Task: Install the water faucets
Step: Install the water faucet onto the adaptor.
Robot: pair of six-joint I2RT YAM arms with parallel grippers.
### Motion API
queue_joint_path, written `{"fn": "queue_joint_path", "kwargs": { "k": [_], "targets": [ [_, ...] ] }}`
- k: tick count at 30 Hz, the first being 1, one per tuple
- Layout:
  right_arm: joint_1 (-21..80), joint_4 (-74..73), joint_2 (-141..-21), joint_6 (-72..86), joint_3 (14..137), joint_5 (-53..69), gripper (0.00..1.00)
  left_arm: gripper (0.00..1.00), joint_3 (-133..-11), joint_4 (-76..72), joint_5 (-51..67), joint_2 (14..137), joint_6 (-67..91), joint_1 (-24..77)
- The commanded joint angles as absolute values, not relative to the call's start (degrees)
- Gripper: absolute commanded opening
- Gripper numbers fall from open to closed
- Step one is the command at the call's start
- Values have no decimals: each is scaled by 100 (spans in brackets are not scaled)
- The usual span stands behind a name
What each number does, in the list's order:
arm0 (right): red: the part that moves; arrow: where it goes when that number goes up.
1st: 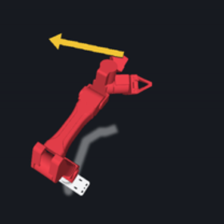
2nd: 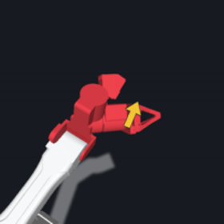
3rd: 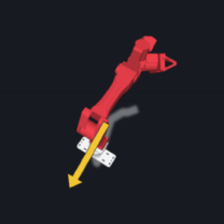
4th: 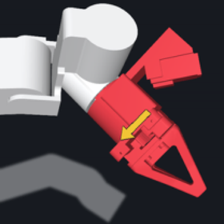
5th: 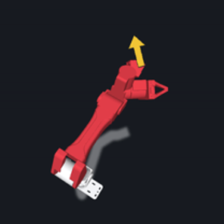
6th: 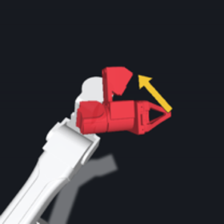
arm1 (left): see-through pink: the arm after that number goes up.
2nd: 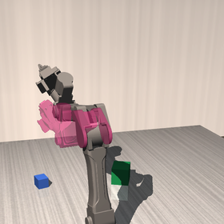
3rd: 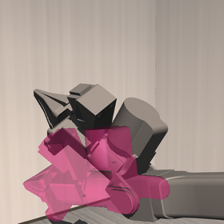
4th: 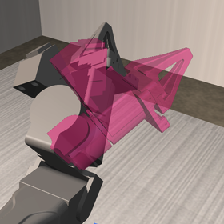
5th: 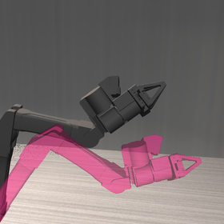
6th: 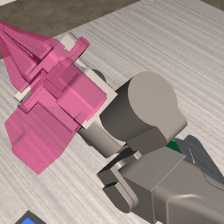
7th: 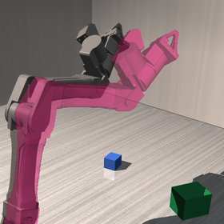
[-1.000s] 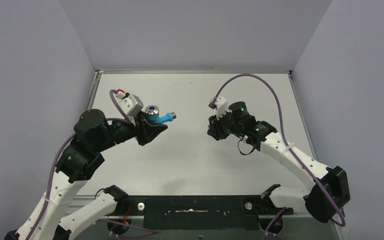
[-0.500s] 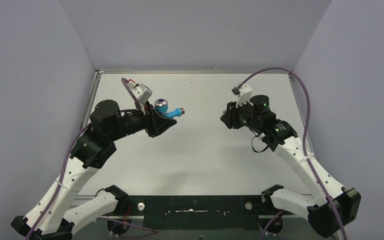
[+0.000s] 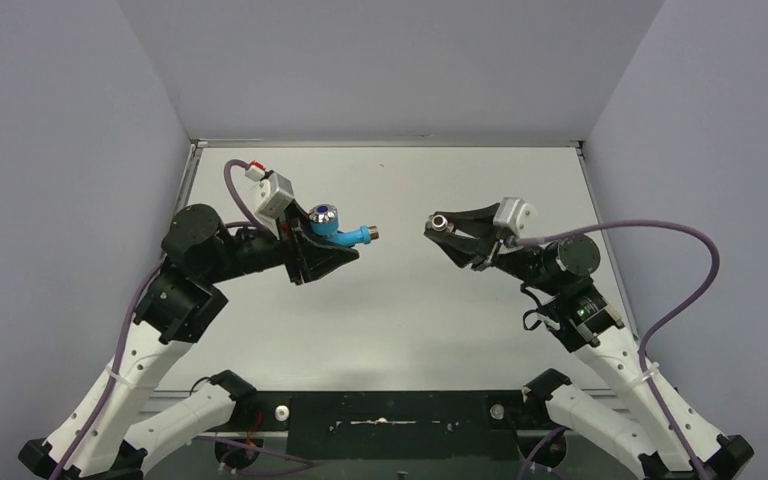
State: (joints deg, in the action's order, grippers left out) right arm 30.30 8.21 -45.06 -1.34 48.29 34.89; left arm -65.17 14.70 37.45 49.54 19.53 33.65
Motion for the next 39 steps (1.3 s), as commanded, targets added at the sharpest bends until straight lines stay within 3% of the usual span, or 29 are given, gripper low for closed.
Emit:
{"fn": "queue_joint_path", "kwargs": {
  "k": [1, 13, 26, 39],
  "targets": [
    [3513, 2163, -4406, -1268, 4980, 4515, 0, 0, -6538, 478, 4513, 4718, 2029, 3358],
    [4226, 1634, -4554, -2219, 5781, 5043, 0, 0, -6464, 102, 5239, 4647, 2048, 3358],
    [4997, 191, -4983, -3325, 6640, 4527, 0, 0, -6449, -194, 5443, 4779, 2105, 3358],
    [5574, 172, -5027, -3596, 6698, 3968, 0, 0, -6383, -279, 5496, 4743, 2175, 3358]
  ]
}}
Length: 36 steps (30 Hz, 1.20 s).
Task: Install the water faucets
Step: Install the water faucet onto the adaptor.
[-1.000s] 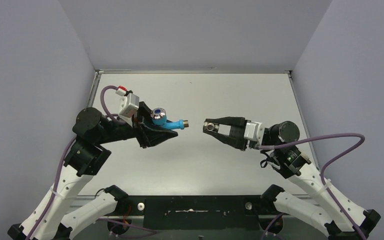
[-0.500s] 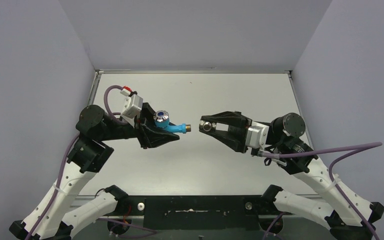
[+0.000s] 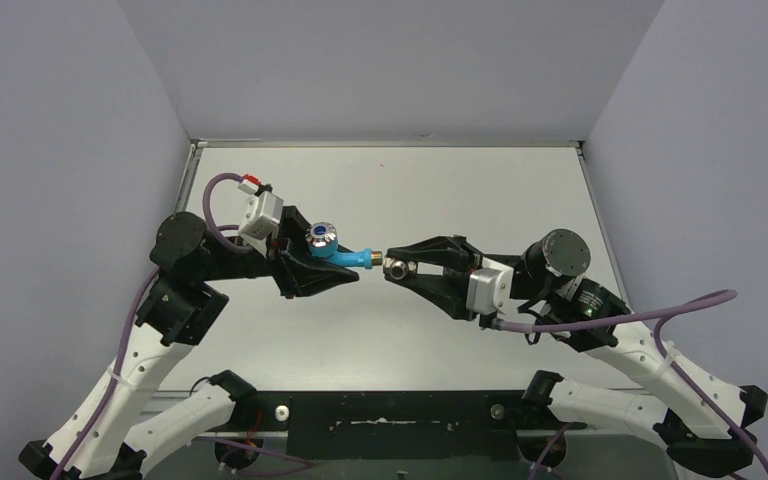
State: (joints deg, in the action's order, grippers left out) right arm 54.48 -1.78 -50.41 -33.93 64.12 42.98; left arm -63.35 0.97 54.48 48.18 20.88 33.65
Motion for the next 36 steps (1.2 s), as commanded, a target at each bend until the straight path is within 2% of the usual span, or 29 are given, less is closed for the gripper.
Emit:
{"fn": "queue_joint_path", "kwargs": {
  "k": [1, 21, 36],
  "targets": [
    [5587, 183, -5035, -3609, 6700, 3964, 0, 0, -6386, -275, 5493, 4740, 2173, 3359],
    [5689, 140, -5028, -3804, 6678, 3777, 0, 0, -6321, -438, 5752, 4748, 2281, 3360],
    [5689, 119, -5092, -3602, 6685, 4187, 0, 0, -6297, -709, 6022, 4823, 2468, 3353]
  ]
}}
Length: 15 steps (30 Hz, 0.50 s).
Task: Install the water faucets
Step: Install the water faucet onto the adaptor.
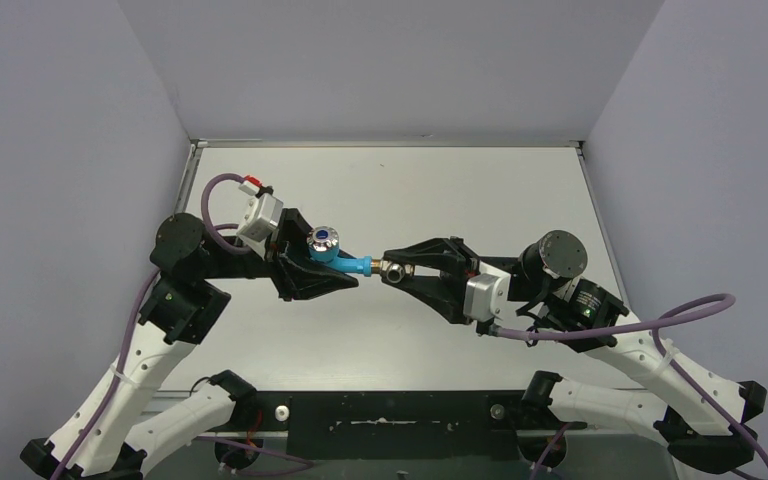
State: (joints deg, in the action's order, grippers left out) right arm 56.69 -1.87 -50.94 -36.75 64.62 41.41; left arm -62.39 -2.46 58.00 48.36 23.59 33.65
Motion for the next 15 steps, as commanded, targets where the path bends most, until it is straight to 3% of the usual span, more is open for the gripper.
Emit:
{"fn": "queue_joint_path", "kwargs": {
  "k": [1, 15],
  "targets": [
    [5688, 153, -5089, -3570, 6669, 4210, 0, 0, -6292, -718, 6015, 4822, 2474, 3361],
    [5687, 718, -4986, -3209, 6297, 4241, 0, 0, -6192, -1217, 6063, 4811, 2758, 3358]
  ]
}}
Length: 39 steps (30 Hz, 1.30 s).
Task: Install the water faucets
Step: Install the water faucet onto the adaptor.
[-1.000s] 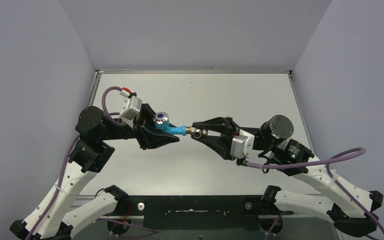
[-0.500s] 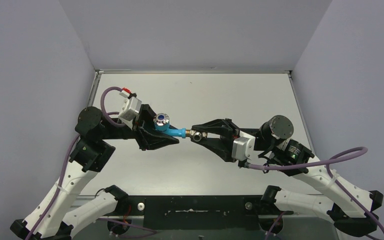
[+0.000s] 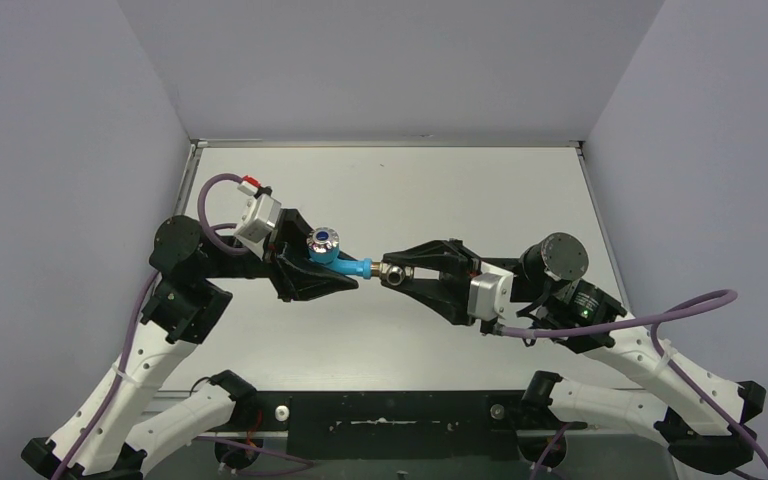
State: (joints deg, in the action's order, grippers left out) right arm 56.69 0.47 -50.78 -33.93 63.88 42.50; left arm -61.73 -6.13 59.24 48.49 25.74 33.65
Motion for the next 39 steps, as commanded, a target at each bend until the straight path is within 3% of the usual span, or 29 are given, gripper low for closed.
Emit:
{"fn": "queue_joint_path", "kwargs": {
  "k": [1, 39],
  "targets": [
    [5689, 773, -4977, -3166, 6271, 4264, 0, 0, -6180, -1247, 6069, 4810, 2778, 3363],
    [5689, 1336, -5246, -1387, 6052, 4076, 0, 0, -6336, -951, 6423, 4980, 2288, 3358]
  ]
}}
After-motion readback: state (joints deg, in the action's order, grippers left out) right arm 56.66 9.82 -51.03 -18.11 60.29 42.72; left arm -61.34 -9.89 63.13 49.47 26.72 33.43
